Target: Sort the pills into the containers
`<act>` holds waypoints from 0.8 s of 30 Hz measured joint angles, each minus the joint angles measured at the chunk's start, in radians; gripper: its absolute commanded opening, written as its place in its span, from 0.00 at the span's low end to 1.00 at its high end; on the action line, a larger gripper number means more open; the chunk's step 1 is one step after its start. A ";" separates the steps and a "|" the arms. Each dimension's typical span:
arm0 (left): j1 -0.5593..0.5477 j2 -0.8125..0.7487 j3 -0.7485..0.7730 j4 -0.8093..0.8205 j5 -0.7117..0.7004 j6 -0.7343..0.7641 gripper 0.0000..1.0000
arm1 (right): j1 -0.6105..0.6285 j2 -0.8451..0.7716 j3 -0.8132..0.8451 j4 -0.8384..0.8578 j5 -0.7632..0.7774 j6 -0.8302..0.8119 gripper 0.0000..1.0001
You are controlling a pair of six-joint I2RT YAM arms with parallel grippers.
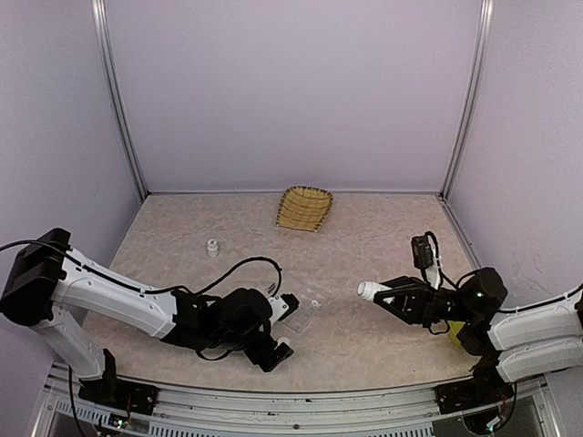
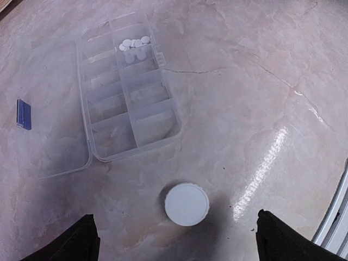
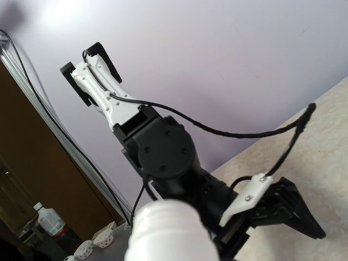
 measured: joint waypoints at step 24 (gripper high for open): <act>0.033 0.141 0.106 -0.059 0.059 0.057 0.51 | 0.000 -0.066 -0.007 -0.076 0.009 -0.024 0.27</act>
